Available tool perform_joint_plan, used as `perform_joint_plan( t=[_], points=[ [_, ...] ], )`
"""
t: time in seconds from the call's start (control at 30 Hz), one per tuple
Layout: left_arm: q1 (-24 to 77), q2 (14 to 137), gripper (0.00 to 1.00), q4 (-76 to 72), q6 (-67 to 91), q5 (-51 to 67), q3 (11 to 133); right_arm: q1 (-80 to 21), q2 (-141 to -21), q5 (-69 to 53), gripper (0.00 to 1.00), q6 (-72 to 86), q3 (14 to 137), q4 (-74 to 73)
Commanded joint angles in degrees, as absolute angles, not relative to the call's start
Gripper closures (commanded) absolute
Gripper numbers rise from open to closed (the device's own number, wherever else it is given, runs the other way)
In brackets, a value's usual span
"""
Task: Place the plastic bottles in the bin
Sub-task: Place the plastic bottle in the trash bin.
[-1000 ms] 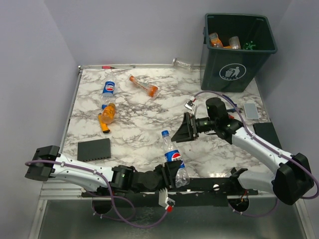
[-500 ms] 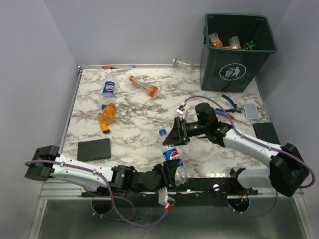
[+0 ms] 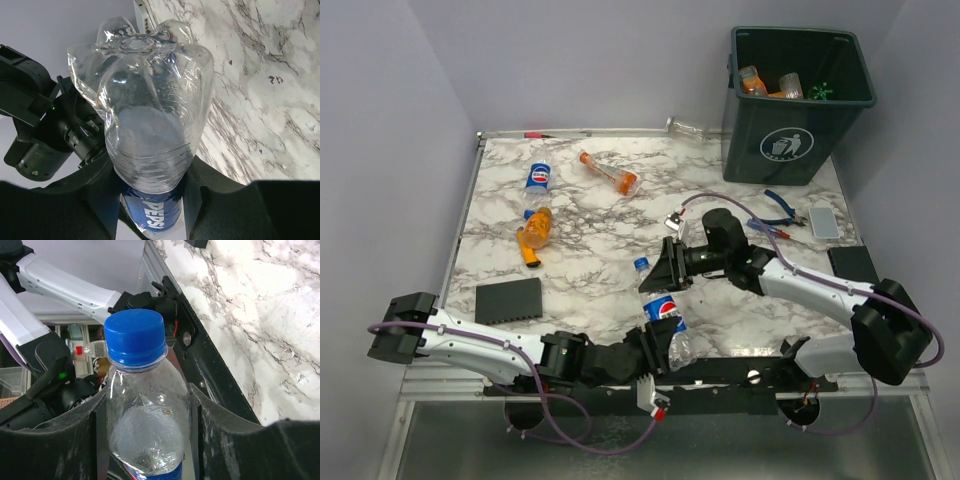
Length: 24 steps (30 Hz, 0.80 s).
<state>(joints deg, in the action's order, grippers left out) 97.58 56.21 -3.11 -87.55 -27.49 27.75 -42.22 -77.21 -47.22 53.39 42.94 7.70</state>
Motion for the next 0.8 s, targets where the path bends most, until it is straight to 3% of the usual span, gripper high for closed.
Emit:
perform_joint_plan(
  t=[0.0, 0.03, 0.07, 0.43, 0.57, 0.67, 0.73, 0.77],
  points=[
    [97.76, 54.56, 0.15, -7.22, -82.19, -27.06, 28.29, -42.93, -73.07, -40.47, 0.71, 51.61, 44.28, 10.03],
    [97.75, 54.43, 0.02, -8.03, -80.14, -26.76, 28.49, -42.93, -71.34, -38.07, 0.72, 50.45, 44.88, 8.84],
    [97.74, 54.33, 0.01, -8.42, -78.22, -26.66, 28.66, -42.92, -69.52, -35.26, 0.73, 49.07, 45.74, 6.62],
    [97.66, 54.46, 0.01, -13.65, -55.83, -32.75, 31.12, -41.62, -49.65, 6.34, 0.76, 24.71, 61.65, -16.66],
    [96.88, 52.93, 0.01, -16.03, -42.64, -34.29, 33.22, -41.59, -43.46, 12.62, 0.76, 21.37, 58.80, -15.68],
    [92.42, 52.53, 0.01, -15.21, -21.26, -36.79, 38.22, -41.57, -39.13, 10.60, 0.75, 19.35, 54.84, -12.58],
    [80.23, 53.16, 0.01, -12.77, -6.94, -25.81, 41.60, -41.58, -37.70, 7.94, 0.75, 18.43, 53.02, -11.37],
    [73.85, 53.56, 0.01, -13.42, -0.15, -13.55, 42.50, -41.58, -37.29, 7.18, 0.75, 18.23, 52.18, -10.89]
  ],
)
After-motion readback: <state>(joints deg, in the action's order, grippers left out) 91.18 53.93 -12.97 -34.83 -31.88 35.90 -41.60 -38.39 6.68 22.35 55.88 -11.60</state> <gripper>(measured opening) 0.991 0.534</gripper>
